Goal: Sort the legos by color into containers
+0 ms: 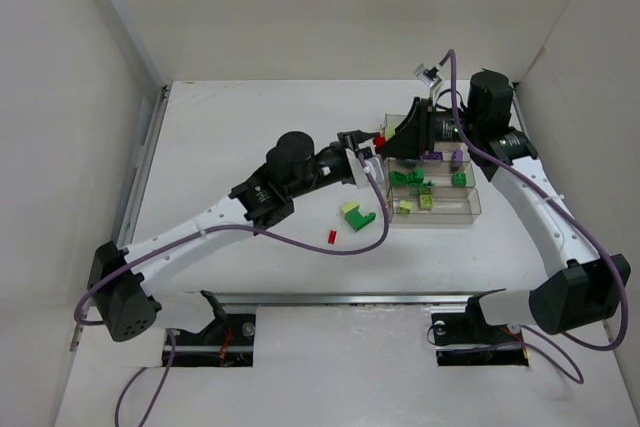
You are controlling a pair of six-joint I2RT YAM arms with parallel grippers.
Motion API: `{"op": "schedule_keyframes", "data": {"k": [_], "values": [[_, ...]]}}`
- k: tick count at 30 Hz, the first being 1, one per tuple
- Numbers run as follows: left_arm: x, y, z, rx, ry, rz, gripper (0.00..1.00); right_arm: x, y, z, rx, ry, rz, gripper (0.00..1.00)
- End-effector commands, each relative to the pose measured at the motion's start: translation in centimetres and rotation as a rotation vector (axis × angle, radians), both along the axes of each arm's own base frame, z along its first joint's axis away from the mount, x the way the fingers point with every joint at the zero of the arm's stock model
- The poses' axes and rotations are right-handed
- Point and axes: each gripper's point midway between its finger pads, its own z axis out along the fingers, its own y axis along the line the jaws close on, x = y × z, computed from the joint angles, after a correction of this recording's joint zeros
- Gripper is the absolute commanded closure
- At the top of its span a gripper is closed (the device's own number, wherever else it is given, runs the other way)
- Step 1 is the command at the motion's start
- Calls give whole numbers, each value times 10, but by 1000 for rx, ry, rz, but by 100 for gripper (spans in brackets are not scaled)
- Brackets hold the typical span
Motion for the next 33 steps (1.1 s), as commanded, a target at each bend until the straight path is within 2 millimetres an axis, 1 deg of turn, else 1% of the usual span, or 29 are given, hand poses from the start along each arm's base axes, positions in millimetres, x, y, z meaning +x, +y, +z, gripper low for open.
{"op": "schedule_keyframes", "data": {"k": [1, 2, 3, 4, 5, 6, 7, 8, 9, 10, 11, 12, 13, 14, 15, 16, 18, 19, 20, 21, 22, 25, 26, 28, 29, 31, 32, 33], "values": [[-2, -1, 35, -85, -46, -24, 58, -8, 2, 10, 19, -45, 39, 100], [0, -3, 30, -77, -39, -24, 59, -8, 2, 10, 19, -45, 39, 100], [0, -3, 35, -84, -45, -24, 62, -8, 2, 10, 19, -45, 39, 100], [0, -3, 35, -84, -45, -24, 67, -8, 2, 10, 19, -45, 39, 100], [1, -5, 30, -76, -39, -24, 71, -6, 3, 8, 17, -37, 39, 100], [1, -5, 30, -75, -38, -24, 75, -6, 3, 8, 17, -36, 39, 100], [1, -5, 30, -75, -38, -24, 79, -6, 3, 8, 17, -36, 39, 100], [1, -5, 30, -75, -38, -24, 89, -5, 3, 6, 17, -27, 50, 99], [1, -5, 30, -75, -38, -24, 95, -5, 3, 6, 17, -27, 50, 90], [1, -6, 30, -79, -29, -24, 100, -5, 4, 2, 17, -14, 62, 79], [3, -4, 30, -80, -28, -12, 100, -6, 4, 3, 19, -14, 71, 73], [3, -4, 30, -80, -28, -12, 100, -6, 4, 0, 20, -3, 82, 57], [3, -5, 30, -83, -20, -13, 100, -6, 4, 0, 20, -2, 82, 44], [6, 1, 34, -91, -26, 5, 100, -4, 5, -3, 16, 15, 82, 21], [6, 1, 34, -91, -26, 6, 100, -4, 5, 0, 18, 7, 82, 15], [8, 2, 26, -76, -13, 18, 100, 2, -2, 0, 18, 6, 57, 15], [9, 3, 24, -69, -7, 29, 100, 10, -9, -1, 16, 6, 20, 15], [8, 5, 28, -80, -4, 29, 100, 17, -17, -2, 12, 15, -15, 17], [7, 5, 21, -70, 17, 29, 100, 20, -20, -2, 12, 15, -27, 19], [9, 5, 20, -70, 17, 38, 100, 23, -22, -6, 9, 35, -37, 21], [12, 8, 20, -70, 17, 47, 100, 23, -22, -6, 9, 35, -37, 27], [10, 9, 20, -75, 28, 47, 100, 27, -25, -6, 6, 34, -57, 36], [10, 9, 20, -75, 28, 47, 100, 29, -25, -7, 4, 34, -65, 43], [10, 9, 19, -79, 36, 47, 100, 31, -25, -9, 2, 43, -65, 51], [8, 8, 19, -79, 36, 36, 100, 31, -25, -9, 2, 43, -65, 64], [7, 7, 19, -78, 36, 27, 100, 34, -25, -6, 4, 34, -65, 80], [8, 6, 15, -71, 42, 27, 100, 33, -25, -7, 2, 43, -65, 88], [12, 8, 15, -71, 41, 36, 100, 35, -25, -7, -1, 42, -76, 100]]}}
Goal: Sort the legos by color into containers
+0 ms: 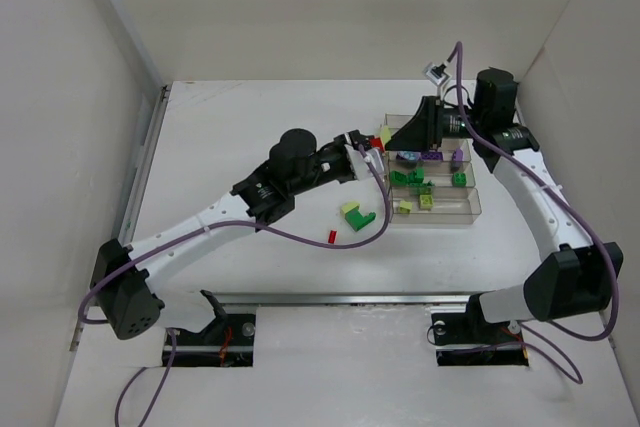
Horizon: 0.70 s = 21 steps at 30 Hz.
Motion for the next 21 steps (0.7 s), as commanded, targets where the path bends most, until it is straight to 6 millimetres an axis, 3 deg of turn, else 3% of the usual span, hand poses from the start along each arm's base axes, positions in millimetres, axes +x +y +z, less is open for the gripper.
{"op": "schedule_keyframes", "data": {"k": [1, 3, 4, 5, 6, 7, 8, 11, 14, 15, 19, 21], "values": [[-3, 2, 35, -95, -47, -15, 100, 17, -7, 8, -16, -55, -63, 100], [1, 3, 22, -60, -18, 4, 100, 29, -19, 3, -43, -35, -157, 100], [2, 4, 19, -50, -10, 15, 100, 53, -41, -8, -92, -9, -319, 100], [7, 8, 15, -50, 16, 37, 100, 62, -58, -28, -157, 90, -439, 100], [7, 10, 7, -42, 48, 48, 100, 75, -80, -47, -230, 153, -580, 100], [5, 10, -1, -40, 101, 52, 100, 97, -132, -74, -365, 228, -869, 100], [7, 13, -9, -32, 129, 63, 100, 91, -155, -100, -442, 322, -960, 100], [12, 16, -25, -24, 209, 105, 100, 83, -196, -133, -566, 365, -1145, 100], [21, 19, -36, -20, 255, 145, 100, 63, -201, -158, -593, 436, -1188, 100], [24, 21, -31, -35, 258, 155, 100, 52, -203, -174, -620, 483, -1201, 100], [27, 20, -34, -37, 266, 165, 100, 29, -224, -195, -669, 573, -1354, 100], [30, 16, -41, -28, 274, 167, 100, 29, -236, -199, -702, 576, -1403, 98]]}}
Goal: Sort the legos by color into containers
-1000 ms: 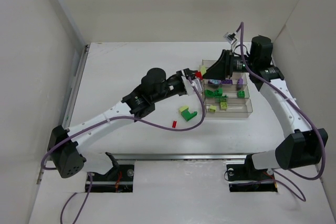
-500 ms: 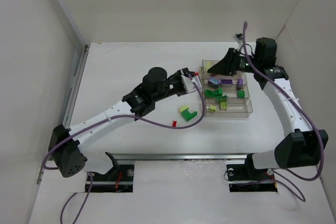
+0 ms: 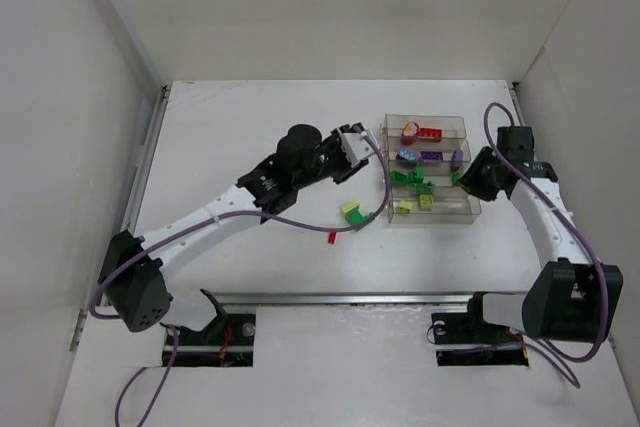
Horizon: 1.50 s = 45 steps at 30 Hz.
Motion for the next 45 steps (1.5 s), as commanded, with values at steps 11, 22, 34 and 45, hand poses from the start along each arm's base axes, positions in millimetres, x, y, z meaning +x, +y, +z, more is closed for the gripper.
{"op": "schedule_keyframes", "data": {"k": [11, 22, 34, 45], "values": [[20, -2, 15, -42, -17, 32, 100, 3, -33, -36, -58, 126, -206, 41], [44, -31, 15, -67, -43, -6, 100, 27, -26, 47, -36, -168, -153, 0], [144, -140, -61, -23, 115, -57, 100, 26, -42, 96, -148, -313, -159, 0], [224, -153, -89, -215, 29, 242, 100, 23, -23, 82, -96, -317, -48, 0]]}}
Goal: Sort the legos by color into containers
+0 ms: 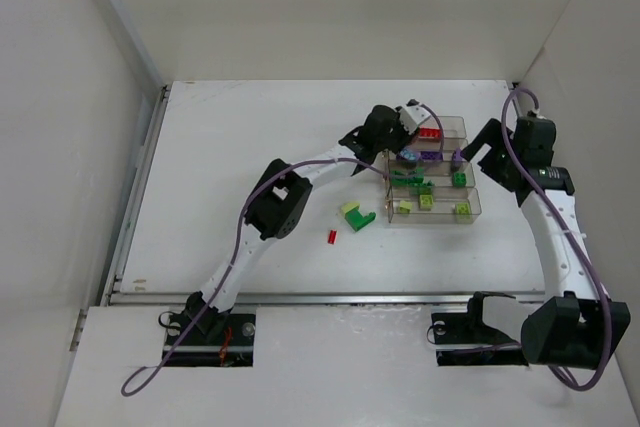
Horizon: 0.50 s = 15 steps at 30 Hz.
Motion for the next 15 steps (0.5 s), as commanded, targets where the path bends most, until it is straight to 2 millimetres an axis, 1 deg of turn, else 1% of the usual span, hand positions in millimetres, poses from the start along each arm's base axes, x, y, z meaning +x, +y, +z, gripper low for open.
{"op": "schedule_keyframes", "data": {"k": [1, 3, 4, 7, 8, 10, 11, 12, 13, 15], "values": [[32, -1, 81, -201, -148, 126, 100, 4, 6, 8, 6, -54, 54, 0], [33, 0, 83, -207, -155, 137, 100, 3, 6, 4, 8, -45, 54, 0], [34, -1, 76, -199, -148, 137, 100, 4, 8, 6, 12, -54, 61, 0], [35, 2, 71, -183, -150, 146, 100, 5, 8, 3, 13, -45, 61, 0], [35, 2, 60, -163, -145, 144, 100, 5, 9, 3, 19, -46, 68, 0], [36, 4, 60, -153, -155, 151, 100, 6, 9, 0, 20, -35, 68, 0], [37, 5, 53, -145, -150, 159, 100, 8, 11, 1, 18, -36, 83, 0], [38, 5, 56, -142, -166, 157, 100, 8, 11, 1, 18, -36, 83, 0], [39, 4, 53, -135, -172, 155, 99, 10, 12, 6, 22, -47, 91, 0], [40, 4, 53, -135, -172, 155, 87, 9, 12, 6, 15, -47, 96, 0]]}}
